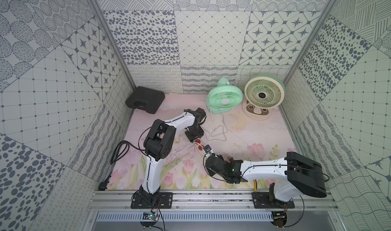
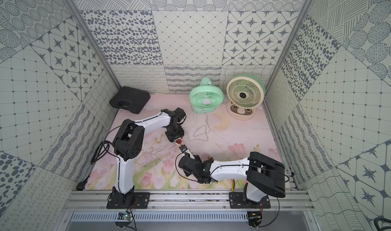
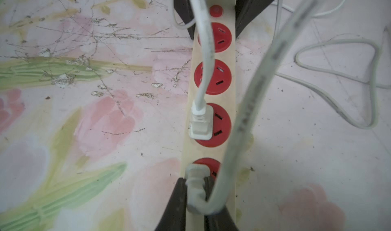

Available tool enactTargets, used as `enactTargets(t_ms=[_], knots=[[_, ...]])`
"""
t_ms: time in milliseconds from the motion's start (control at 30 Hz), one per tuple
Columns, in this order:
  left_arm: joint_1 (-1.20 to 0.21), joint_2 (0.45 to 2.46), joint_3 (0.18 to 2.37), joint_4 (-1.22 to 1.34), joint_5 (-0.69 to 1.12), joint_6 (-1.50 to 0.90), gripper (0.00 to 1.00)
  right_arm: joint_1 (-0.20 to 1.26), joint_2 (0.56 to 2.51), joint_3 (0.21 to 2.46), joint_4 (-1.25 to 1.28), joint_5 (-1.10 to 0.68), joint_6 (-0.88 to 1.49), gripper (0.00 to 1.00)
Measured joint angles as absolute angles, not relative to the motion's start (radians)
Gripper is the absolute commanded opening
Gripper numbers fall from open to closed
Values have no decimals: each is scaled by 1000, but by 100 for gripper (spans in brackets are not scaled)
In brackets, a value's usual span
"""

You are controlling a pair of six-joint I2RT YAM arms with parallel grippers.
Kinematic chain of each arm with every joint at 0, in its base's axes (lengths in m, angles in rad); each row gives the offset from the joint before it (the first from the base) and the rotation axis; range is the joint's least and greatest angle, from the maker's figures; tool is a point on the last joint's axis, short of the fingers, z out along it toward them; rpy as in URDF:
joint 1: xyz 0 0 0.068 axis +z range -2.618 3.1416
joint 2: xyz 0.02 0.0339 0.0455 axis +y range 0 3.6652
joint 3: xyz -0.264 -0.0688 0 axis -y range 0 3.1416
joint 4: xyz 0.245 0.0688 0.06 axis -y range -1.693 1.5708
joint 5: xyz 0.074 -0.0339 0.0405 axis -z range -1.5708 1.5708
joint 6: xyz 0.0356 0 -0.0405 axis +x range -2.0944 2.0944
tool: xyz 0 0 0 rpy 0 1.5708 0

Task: Unplug the desk fan from the power strip
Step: Remove the plug from the socket.

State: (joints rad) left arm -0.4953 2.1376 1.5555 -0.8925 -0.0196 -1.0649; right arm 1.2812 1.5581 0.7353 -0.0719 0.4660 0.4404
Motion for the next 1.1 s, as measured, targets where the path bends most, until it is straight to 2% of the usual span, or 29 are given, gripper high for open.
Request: enactTargets(t_ms=[267, 733, 967, 1100], knots=[[-495, 2138, 1555, -897, -20, -1036, 0, 1371, 1656, 836, -176, 641, 374, 0], [-495, 2138, 1556, -897, -20, -1036, 0, 1375, 1662, 842, -185, 654, 374, 0], [-495, 2137, 1556, -897, -22, -1038, 0, 1321, 1607, 800, -147, 556, 434, 0], [-495, 2137, 1555, -896, -23, -1048, 0, 1242, 1533, 714, -56, 425, 498, 0]])
